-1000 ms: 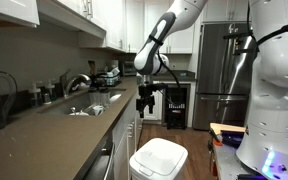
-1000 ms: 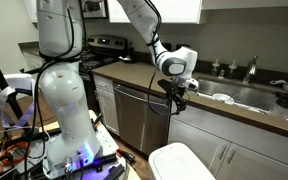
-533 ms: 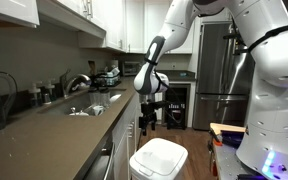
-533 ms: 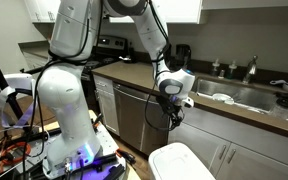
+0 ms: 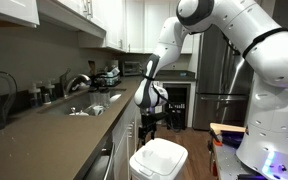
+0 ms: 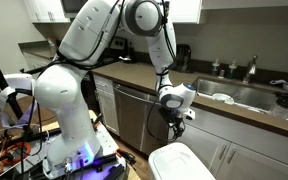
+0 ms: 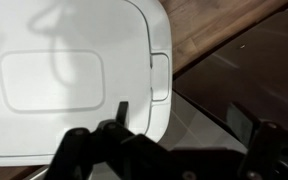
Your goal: Open the trash can.
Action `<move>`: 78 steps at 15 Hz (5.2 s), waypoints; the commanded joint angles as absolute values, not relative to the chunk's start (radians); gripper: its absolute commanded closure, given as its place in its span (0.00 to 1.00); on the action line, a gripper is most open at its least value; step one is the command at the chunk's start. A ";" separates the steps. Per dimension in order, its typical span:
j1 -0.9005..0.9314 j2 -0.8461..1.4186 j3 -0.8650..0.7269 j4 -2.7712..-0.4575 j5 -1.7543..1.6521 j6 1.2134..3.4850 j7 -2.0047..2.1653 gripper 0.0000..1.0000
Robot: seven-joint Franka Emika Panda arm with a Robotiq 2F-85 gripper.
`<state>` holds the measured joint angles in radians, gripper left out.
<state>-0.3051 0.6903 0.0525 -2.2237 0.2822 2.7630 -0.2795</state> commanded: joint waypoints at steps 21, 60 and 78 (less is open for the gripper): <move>0.068 0.831 0.041 -2.169 0.263 2.844 0.196 0.00; -0.290 1.151 0.160 -1.896 0.117 2.896 -0.030 0.00; -0.041 1.060 0.056 -2.016 0.149 2.921 0.154 0.00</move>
<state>-0.1166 1.1561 0.0861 -1.9062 0.1144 2.9133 0.0891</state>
